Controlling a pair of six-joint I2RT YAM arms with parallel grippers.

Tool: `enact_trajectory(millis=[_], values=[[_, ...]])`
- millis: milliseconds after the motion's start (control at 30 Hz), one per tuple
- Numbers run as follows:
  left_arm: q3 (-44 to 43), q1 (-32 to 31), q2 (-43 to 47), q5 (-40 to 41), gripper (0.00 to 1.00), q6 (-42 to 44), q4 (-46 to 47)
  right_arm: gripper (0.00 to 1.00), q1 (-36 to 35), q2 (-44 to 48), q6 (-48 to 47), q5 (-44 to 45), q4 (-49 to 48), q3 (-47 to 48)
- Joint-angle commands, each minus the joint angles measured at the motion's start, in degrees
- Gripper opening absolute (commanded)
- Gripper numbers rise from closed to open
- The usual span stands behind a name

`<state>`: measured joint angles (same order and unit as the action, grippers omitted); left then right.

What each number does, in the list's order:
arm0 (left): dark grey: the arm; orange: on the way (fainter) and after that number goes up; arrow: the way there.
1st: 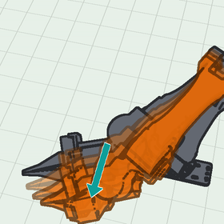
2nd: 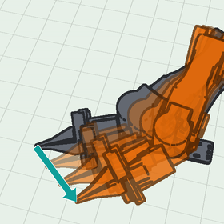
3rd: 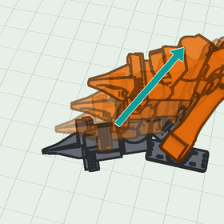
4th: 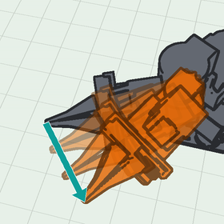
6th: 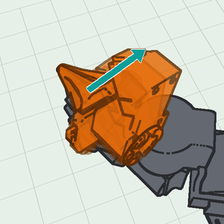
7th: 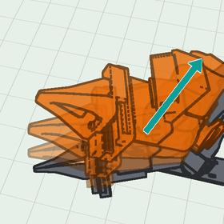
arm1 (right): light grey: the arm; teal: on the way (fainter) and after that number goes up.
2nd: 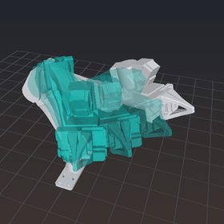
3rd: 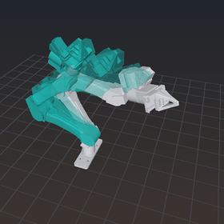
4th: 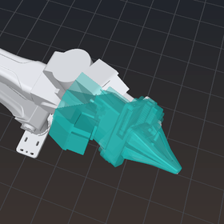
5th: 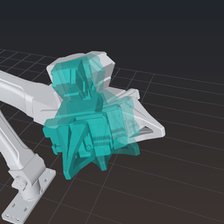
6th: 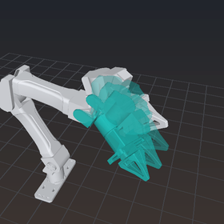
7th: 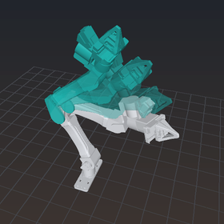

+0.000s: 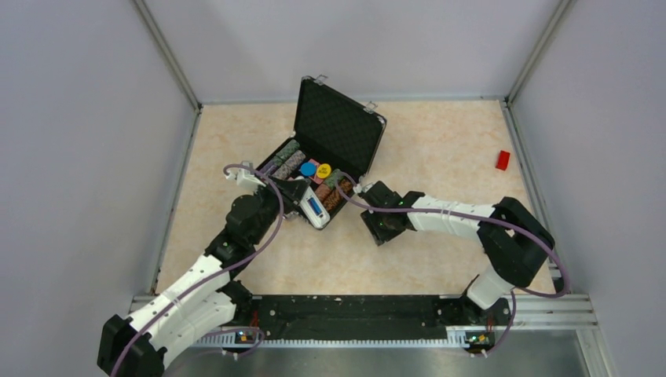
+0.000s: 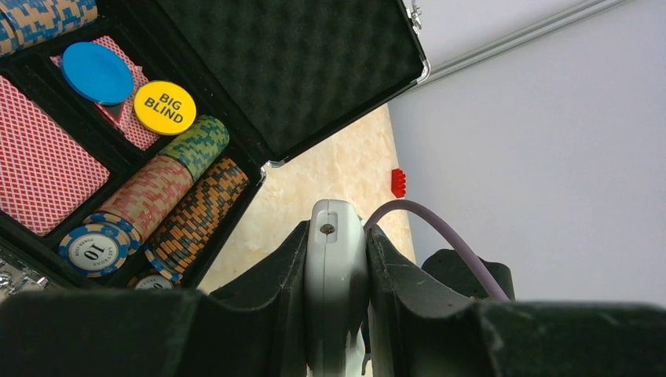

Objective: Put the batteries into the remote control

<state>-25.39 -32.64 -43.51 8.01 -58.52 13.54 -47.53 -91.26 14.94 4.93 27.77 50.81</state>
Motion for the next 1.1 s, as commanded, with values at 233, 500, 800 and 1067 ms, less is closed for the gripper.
enact_trajectory(millis=[233,500,800,1067], values=[[-1.7,0.1,1.4,1.2,0.00,1.0,2.0,0.42,-3.2,-4.1,-3.1,2.1,5.3,1.3],[-1.3,0.1,2.4,1.5,0.00,0.9,1.4,0.21,-4.4,-5.1,1.0,9.5,8.2,3.2],[0.0,0.2,0.5,-2.2,0.00,1.3,6.7,0.19,-4.0,10.6,7.4,5.9,13.0,9.6],[-3.1,0.0,-10.2,-16.4,0.00,4.4,17.3,0.20,-4.0,23.5,9.4,-1.8,15.1,15.0]])
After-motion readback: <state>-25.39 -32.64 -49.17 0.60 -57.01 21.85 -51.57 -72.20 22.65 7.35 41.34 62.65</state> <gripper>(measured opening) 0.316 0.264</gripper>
